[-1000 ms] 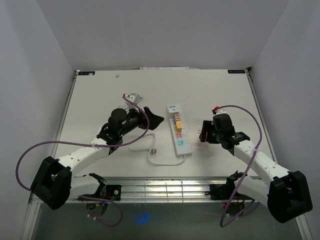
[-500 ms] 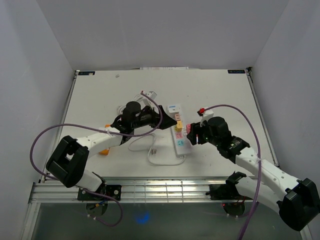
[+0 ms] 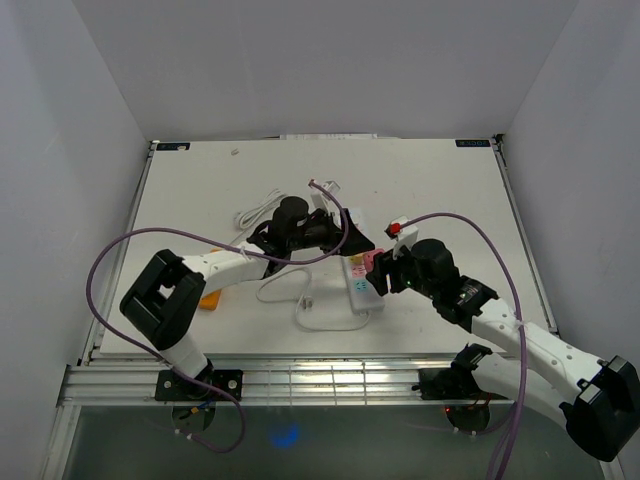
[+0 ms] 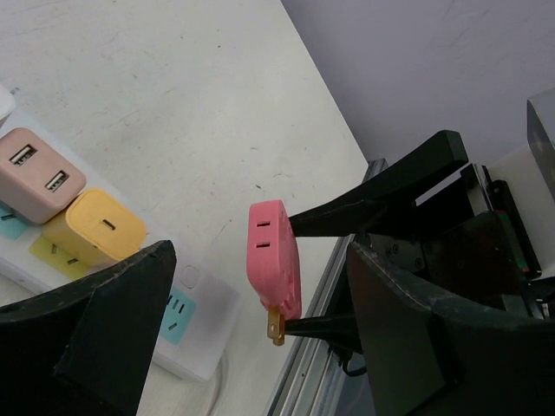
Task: Insert the plug
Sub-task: Adjust the plug.
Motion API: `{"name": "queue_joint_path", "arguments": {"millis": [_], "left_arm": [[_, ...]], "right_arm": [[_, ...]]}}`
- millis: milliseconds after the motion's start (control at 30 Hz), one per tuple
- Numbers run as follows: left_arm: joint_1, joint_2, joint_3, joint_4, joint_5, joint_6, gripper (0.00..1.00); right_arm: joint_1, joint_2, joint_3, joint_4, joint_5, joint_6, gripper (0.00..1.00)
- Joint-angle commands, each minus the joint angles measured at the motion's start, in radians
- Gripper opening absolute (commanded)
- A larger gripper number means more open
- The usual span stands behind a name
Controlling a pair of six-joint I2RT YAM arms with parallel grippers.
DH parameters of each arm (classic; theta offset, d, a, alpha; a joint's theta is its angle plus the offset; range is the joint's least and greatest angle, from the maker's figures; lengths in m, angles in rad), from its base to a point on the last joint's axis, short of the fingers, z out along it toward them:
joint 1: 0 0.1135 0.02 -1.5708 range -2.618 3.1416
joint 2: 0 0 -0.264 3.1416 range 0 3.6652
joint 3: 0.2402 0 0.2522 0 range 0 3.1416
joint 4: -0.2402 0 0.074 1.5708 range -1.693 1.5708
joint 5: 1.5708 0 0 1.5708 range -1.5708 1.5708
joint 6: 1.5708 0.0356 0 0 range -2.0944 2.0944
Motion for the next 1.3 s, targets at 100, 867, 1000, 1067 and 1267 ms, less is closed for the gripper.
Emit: {"name": "queue_joint_path", "arguments": {"millis": [100,867,1000,1067,1267], "left_arm": [[-0.026,0.036,0.053,-0.003,0.023,-0.001,0.86],[-0.084,0.027,0.018,0.025,0.023,-0.013,0.00],[-0.086,-0.020,-0.008,0.022,0.000,0.001,0.00],[-0.086,-0.043,-0.018,0.018,-0.007,0.003,0.00],[-0.083,-0.070,-0.021,-0.023,-0.030,0.021,0.00]], "right_arm": [[0.022,-0.009,0.019,0.055,0.007,-0.022,0.37],[0.059,0.009,0.033,0.041,0.056,-0.009,0.49],[0.057,-0.009,0.009,0.055,0.049,-0.002,0.70],[0.059,-0.015,0.002,0.060,0.049,-0.001,0.78],[0.057,-0.035,-0.008,0.066,0.044,-0.010,0.98]]}}
